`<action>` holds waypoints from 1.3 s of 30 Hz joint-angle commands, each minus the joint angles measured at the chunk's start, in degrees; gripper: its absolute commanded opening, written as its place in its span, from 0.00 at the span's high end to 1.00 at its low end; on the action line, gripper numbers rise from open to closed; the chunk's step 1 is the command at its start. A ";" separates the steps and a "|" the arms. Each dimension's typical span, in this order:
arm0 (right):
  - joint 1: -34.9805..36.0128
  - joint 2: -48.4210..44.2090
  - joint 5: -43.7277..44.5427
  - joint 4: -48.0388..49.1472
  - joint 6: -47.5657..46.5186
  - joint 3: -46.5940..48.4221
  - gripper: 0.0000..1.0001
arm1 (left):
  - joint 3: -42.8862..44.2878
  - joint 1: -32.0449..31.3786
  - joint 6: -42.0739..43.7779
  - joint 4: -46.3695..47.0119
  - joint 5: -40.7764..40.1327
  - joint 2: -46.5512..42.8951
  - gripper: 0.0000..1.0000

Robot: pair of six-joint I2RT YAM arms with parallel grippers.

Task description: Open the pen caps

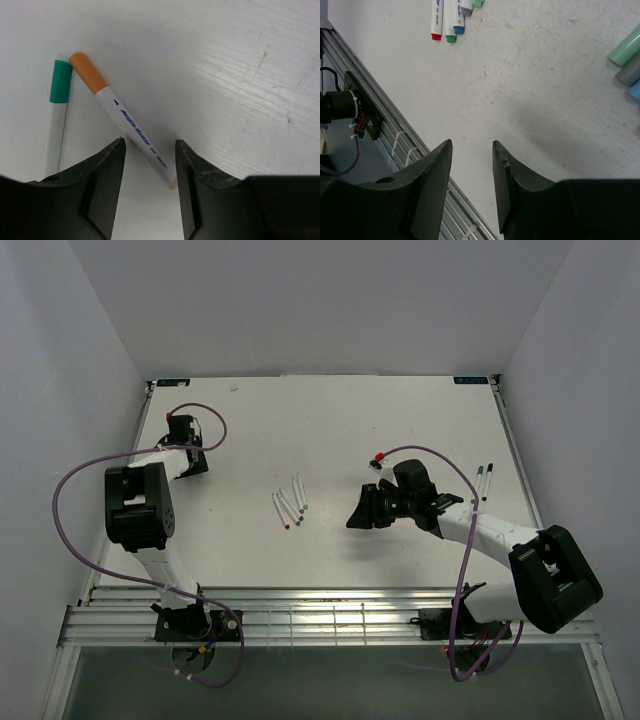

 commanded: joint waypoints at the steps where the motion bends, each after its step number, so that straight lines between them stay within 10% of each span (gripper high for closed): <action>1: 0.23 -1.83 -0.48 1.93 -0.93 -0.26 0.56 | 0.19 0.31 -1.98 -8.28 -4.41 4.02 0.46; 24: 0.05 -2.62 0.83 1.67 -0.49 -0.79 0.56 | 4.14 -0.74 -3.30 -10.48 3.67 6.22 0.85; 39: -1.53 -4.81 6.03 -5.10 -1.63 5.80 0.56 | 4.34 -13.74 -6.81 -12.24 17.87 -15.11 1.00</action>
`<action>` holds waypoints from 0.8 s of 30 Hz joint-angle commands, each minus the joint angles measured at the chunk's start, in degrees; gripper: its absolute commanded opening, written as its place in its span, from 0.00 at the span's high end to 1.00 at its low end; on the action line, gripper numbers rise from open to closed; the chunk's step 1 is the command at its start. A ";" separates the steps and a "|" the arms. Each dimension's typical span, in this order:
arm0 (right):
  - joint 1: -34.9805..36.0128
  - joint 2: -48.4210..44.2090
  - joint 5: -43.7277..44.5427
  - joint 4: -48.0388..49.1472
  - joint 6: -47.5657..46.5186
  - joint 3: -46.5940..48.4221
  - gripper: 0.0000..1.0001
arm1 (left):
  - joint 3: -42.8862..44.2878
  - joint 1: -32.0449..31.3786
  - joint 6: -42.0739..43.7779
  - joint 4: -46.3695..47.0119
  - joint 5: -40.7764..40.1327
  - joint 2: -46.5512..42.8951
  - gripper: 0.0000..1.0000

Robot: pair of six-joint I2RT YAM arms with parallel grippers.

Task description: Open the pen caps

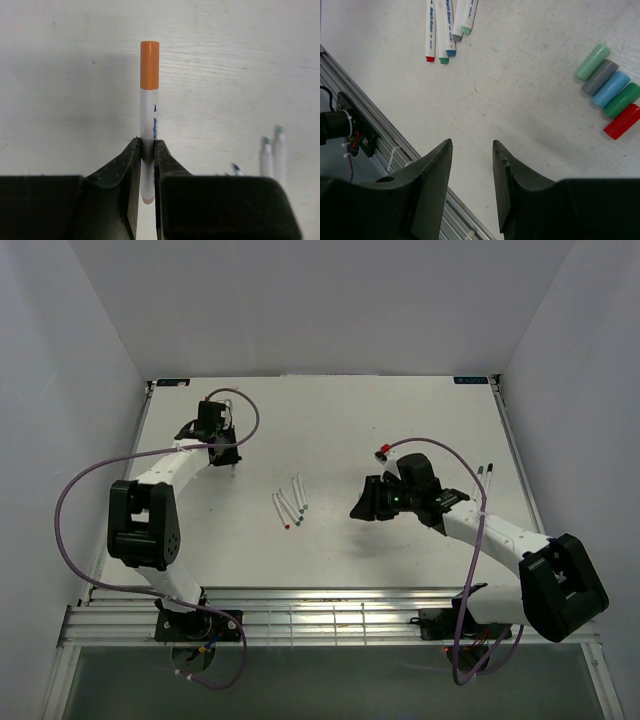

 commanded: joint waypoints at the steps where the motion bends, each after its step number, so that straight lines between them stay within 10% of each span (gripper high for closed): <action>1: -1.03 -2.04 0.56 -1.38 -1.06 4.03 0.56 | -1.86 -2.06 -2.79 -0.30 8.79 -9.29 1.00; 11: -3.93 1.64 -7.53 7.91 3.41 7.99 0.48 | -20.84 -14.36 -12.89 17.68 32.25 -28.98 1.00; 24: -3.67 8.33 -12.98 25.76 13.35 7.12 0.41 | -31.13 -25.62 -25.30 32.92 36.22 -33.83 1.00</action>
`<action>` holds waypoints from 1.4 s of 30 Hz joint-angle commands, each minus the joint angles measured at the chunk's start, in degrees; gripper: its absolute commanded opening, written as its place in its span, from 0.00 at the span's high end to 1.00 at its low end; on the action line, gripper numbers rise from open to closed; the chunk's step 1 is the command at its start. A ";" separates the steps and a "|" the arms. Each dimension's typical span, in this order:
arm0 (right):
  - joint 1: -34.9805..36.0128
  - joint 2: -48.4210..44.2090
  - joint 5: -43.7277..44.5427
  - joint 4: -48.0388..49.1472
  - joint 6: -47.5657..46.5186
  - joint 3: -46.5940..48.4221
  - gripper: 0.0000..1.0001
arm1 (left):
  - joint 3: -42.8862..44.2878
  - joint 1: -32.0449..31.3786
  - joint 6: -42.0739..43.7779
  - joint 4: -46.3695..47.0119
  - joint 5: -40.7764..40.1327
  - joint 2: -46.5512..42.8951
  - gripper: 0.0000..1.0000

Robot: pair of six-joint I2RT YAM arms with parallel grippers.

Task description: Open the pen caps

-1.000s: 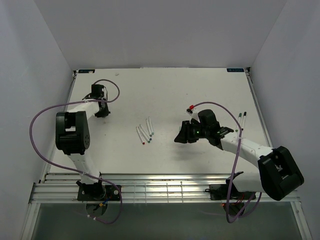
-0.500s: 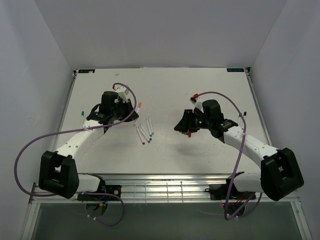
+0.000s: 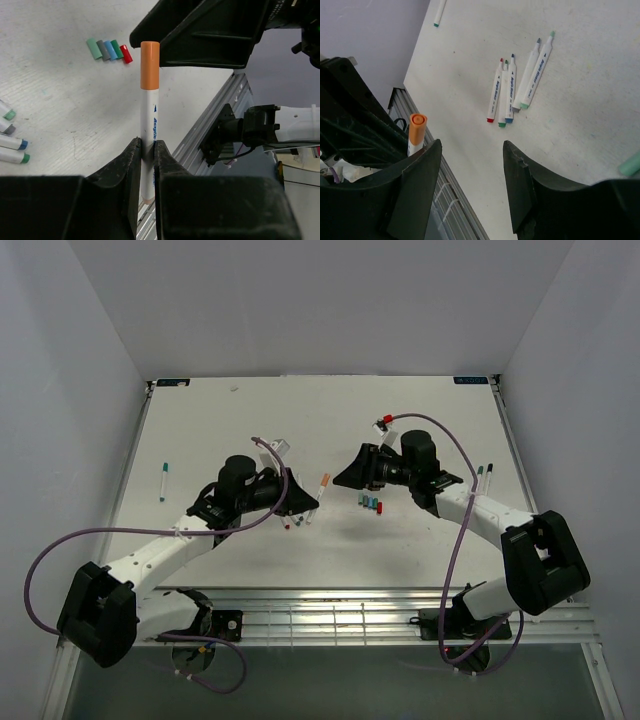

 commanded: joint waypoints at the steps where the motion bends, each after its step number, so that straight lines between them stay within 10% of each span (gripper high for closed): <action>1: 0.22 0.22 -2.60 10.20 4.08 0.27 0.41 | -0.54 -1.38 -3.37 5.88 2.13 -1.00 1.00; 42: 4.00 -0.83 -1.02 24.10 11.91 -2.28 0.49 | 2.28 -3.41 -5.57 5.98 -0.25 0.32 1.00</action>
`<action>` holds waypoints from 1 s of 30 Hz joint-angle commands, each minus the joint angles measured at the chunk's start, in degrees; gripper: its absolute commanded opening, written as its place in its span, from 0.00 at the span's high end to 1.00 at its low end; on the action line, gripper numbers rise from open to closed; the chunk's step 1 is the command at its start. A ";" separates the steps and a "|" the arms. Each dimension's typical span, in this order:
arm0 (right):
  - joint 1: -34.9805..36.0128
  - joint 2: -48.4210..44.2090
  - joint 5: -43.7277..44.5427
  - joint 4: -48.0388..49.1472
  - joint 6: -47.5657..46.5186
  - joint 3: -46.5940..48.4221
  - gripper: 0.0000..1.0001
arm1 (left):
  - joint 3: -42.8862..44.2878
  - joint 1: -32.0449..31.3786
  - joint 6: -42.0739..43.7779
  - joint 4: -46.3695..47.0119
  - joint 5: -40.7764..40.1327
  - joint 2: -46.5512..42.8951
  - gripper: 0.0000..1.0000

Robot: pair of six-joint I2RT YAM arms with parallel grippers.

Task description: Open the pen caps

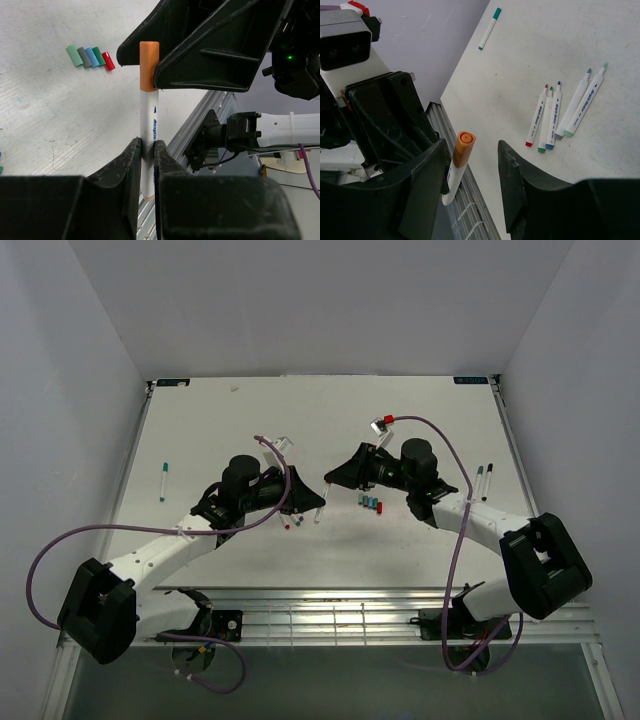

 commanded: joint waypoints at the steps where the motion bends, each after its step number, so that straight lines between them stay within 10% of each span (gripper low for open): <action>1: 1.01 0.63 -1.26 4.96 1.42 2.29 0.50 | 1.88 -0.28 -0.04 1.38 0.43 -0.43 1.00; 14: 1.80 3.09 -1.87 10.94 4.94 1.67 0.63 | 1.44 -0.37 -0.40 1.91 1.31 -0.51 1.00; 21: 1.89 4.50 -2.93 13.83 7.66 0.80 0.92 | 1.36 -0.37 -0.31 1.91 1.57 -1.13 1.00; 26: 1.80 3.10 -2.93 15.33 9.16 -0.43 0.92 | 0.13 -0.37 -0.04 1.91 1.05 -2.01 0.54; 30: 1.80 2.48 -3.02 16.04 10.39 -0.79 0.92 | -0.31 -0.37 0.13 2.53 2.70 -1.31 0.43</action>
